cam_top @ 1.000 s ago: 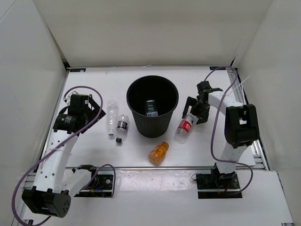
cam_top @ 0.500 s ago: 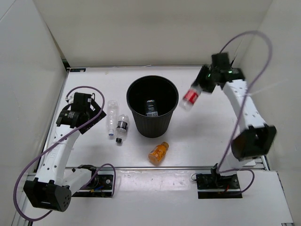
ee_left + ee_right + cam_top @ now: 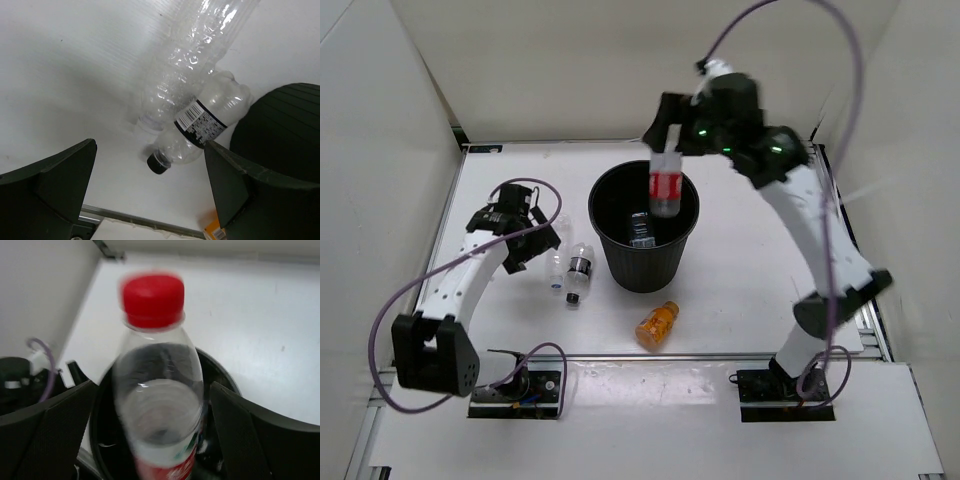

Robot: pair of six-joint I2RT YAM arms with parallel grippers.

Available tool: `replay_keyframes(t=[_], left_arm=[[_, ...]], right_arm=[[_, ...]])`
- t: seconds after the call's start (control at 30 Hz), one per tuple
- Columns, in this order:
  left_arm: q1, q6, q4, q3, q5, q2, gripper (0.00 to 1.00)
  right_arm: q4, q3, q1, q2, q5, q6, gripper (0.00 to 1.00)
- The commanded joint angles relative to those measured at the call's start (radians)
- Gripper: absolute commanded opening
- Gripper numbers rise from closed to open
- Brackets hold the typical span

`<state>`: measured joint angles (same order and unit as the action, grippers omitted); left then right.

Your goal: Put the plastic bottles in the bin

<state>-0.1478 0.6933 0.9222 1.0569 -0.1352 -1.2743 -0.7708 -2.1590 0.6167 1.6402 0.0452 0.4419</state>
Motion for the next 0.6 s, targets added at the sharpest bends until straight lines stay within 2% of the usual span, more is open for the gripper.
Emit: replay_keyframes(t=[0.0,0.23,0.43,0.47,0.57], left_arm=[[0.004,-0.066,-0.071,0.055,0.007,-0.075,1.0],[0.004,-0.144,-0.184,0.055,0.015,-0.216,1.0],[0.004,-0.172,-0.267,0.035,0.088,-0.367,1.0],[0.004,-0.181,-0.267,0.047,0.097,-0.407,0.88],[0.004,-0.17,-0.267,0.057,0.073,-0.396,0.67]], right_arm=[[-0.218,-0.064,0.029,0.072,0.051,-0.052,1.0],[-0.215,0.062,0.02,-0.112,-0.022,-0.072,1.0],[-0.289,0.073,0.02,-0.134,-0.077,-0.026,1.0],[-0.301,0.073,0.02,-0.134,-0.077,-0.026,1.0],[-0.301,0.062,0.02,-0.143,-0.05,-0.035,1.0]])
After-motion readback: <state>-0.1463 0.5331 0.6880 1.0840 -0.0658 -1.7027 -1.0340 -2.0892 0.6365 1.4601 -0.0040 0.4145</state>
